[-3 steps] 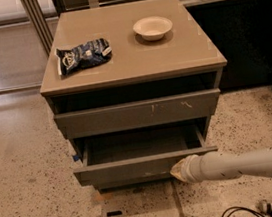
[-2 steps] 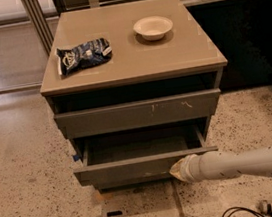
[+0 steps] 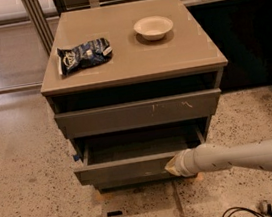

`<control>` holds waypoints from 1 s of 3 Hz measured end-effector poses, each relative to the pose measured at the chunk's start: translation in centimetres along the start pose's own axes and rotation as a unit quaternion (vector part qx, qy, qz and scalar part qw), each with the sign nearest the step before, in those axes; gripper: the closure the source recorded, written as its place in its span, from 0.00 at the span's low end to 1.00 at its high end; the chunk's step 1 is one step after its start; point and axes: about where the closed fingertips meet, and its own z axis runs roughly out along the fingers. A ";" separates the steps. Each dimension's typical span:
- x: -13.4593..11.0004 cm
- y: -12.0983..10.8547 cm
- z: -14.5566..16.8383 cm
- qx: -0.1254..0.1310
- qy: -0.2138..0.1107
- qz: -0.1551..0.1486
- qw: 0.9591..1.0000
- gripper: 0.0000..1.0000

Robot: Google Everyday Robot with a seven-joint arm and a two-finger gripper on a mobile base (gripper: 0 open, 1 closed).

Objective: Close middle drawer

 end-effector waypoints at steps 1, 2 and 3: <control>-0.1 -0.2 0.3 0.001 -0.001 0.000 1.000 1.00; -0.9 -1.0 0.5 0.030 -0.006 -0.010 0.999 1.00; -1.9 -2.1 -0.8 0.082 0.009 -0.027 0.996 1.00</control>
Offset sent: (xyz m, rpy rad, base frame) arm 0.0906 0.0124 0.0534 -0.2235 -0.5029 -0.1698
